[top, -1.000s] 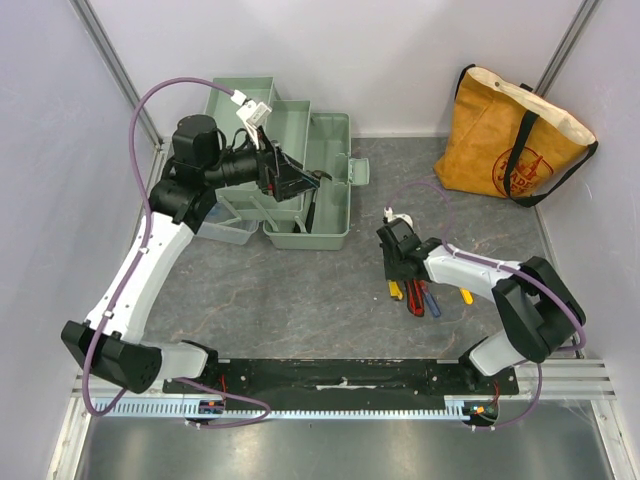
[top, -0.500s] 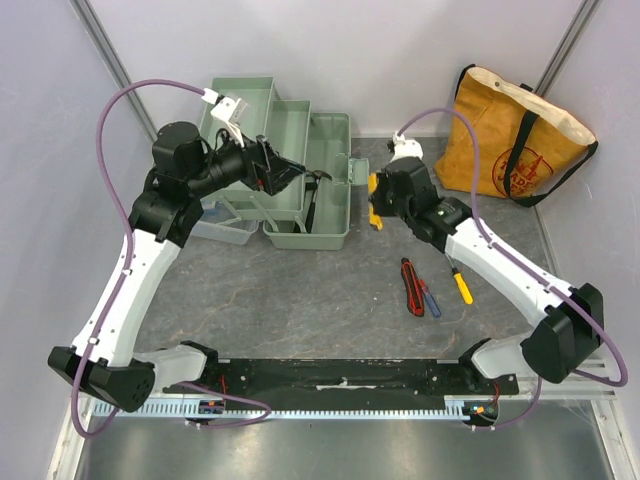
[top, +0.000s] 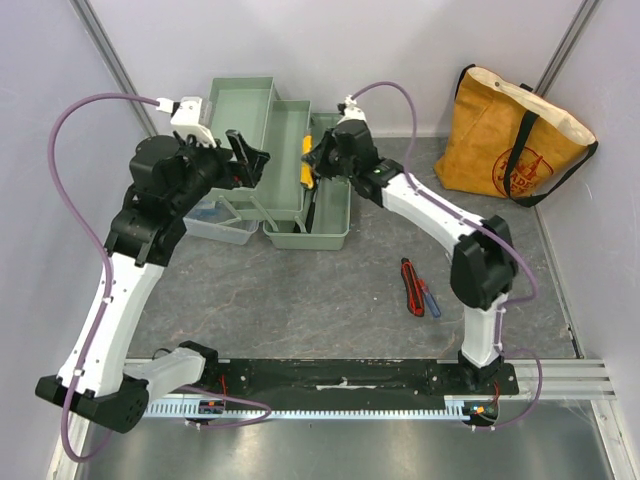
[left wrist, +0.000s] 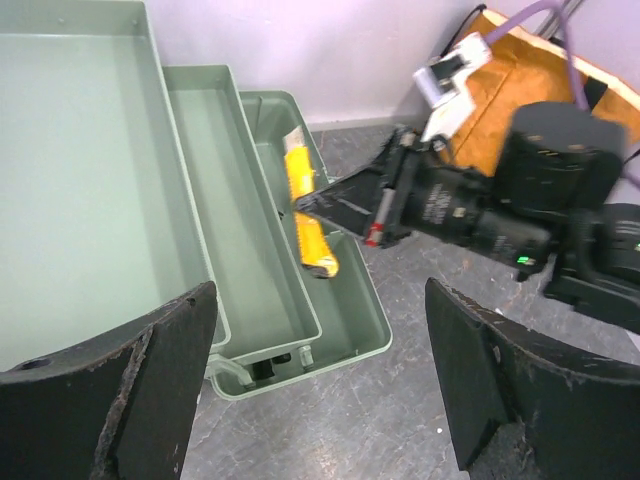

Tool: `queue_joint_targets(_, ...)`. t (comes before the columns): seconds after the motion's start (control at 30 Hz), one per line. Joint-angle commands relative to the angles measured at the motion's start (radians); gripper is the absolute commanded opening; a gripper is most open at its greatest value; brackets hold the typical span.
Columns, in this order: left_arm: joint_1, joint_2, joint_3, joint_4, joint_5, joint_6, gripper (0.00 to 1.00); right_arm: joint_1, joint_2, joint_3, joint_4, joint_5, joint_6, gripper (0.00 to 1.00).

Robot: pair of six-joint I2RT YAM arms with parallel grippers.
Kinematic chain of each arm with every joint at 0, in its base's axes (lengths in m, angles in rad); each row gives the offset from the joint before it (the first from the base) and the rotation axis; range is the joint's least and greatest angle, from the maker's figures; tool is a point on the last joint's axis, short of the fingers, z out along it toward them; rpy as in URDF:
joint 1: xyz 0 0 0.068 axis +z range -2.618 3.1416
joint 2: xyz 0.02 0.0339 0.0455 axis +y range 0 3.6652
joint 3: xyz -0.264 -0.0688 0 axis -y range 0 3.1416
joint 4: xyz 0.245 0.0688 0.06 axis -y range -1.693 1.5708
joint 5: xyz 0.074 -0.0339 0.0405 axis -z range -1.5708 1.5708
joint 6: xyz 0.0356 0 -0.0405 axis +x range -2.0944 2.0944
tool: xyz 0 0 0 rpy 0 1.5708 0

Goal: Pack the tool kit

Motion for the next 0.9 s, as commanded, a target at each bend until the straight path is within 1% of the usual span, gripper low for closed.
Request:
queue_joint_targets(0.0,0.002,-0.069,0.018,-0.012,-0.058,-0.035,0.90,0.037,0.115,0.187,0.059,-0.049,0.021,0.00)
queue_joint_targets(0.1,0.004,-0.090,0.023,-0.029,-0.051,-0.026,0.90,0.052,0.170,0.261,0.045,-0.051,0.036,0.00)
queue_joint_targets(0.17,0.004,-0.101,0.023,-0.038,-0.061,-0.021,0.90,0.072,0.196,0.284,0.034,-0.014,0.053,0.00)
queue_joint_targets(0.33,0.002,-0.121,0.035,-0.055,-0.072,-0.006,0.90,0.089,0.264,0.310,0.032,0.041,0.166,0.00)
queue_joint_targets(0.47,0.002,-0.130,0.043,-0.064,-0.091,0.016,0.90,0.111,0.336,0.379,-0.012,0.061,0.182,0.00)
queue_joint_targets(0.57,0.002,-0.135,0.044,-0.066,-0.097,0.014,0.90,0.138,0.363,0.384,-0.027,0.093,0.191,0.01)
queue_joint_targets(0.73,0.002,-0.135,0.038,-0.060,-0.042,-0.015,0.90,0.165,0.411,0.436,-0.056,0.121,0.169,0.05)
queue_joint_targets(0.8,0.004,-0.135,0.028,-0.060,-0.026,-0.018,0.90,0.165,0.422,0.445,-0.066,0.110,0.171,0.11)
queue_joint_targets(0.87,0.002,-0.140,0.021,-0.067,-0.028,-0.018,0.90,0.166,0.419,0.441,-0.078,0.116,0.177,0.23)
